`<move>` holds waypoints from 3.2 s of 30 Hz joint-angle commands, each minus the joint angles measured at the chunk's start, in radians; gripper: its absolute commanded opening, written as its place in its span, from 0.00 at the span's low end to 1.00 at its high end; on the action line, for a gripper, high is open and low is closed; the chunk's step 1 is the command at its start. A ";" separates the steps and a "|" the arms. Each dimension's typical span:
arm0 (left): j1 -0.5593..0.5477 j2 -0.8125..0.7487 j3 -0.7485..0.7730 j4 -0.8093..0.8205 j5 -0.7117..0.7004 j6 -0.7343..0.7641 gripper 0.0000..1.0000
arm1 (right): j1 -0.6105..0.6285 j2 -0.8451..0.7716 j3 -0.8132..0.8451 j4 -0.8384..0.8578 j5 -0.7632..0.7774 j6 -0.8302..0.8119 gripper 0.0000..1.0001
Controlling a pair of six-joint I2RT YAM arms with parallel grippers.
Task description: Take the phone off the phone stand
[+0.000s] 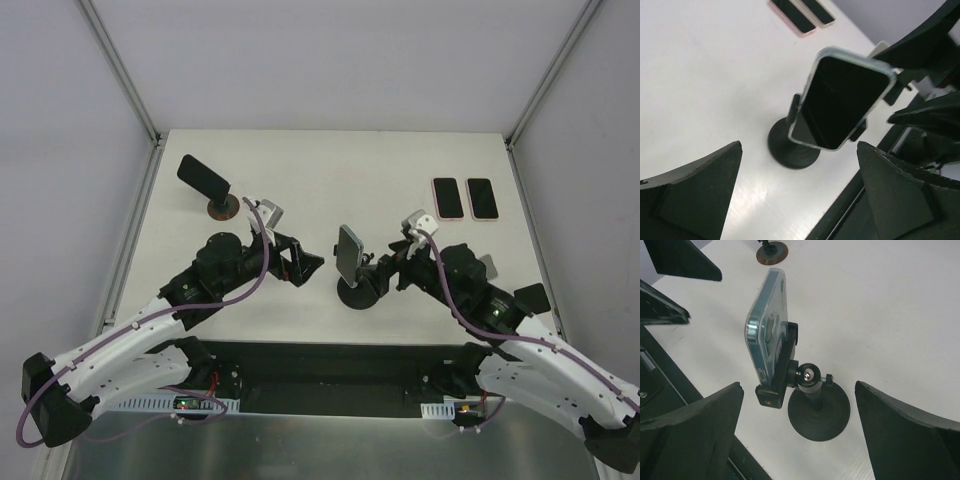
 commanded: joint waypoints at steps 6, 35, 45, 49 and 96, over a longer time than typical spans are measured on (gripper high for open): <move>0.075 -0.029 -0.089 -0.019 -0.024 0.010 0.97 | -0.001 0.262 0.205 0.034 -0.038 0.089 0.99; 0.078 -0.026 -0.179 0.108 0.025 -0.042 0.96 | 0.112 0.378 0.075 0.304 0.022 0.033 0.01; 0.078 -0.005 -0.161 0.168 0.322 0.229 0.96 | -0.003 0.275 0.011 0.321 -0.371 -0.101 0.01; 0.078 0.032 -0.179 0.240 0.391 0.323 0.94 | -0.052 0.252 -0.003 0.332 -0.522 -0.143 0.01; 0.106 0.219 -0.141 0.336 0.729 0.360 0.00 | -0.165 0.193 0.015 0.059 -0.733 -0.329 0.01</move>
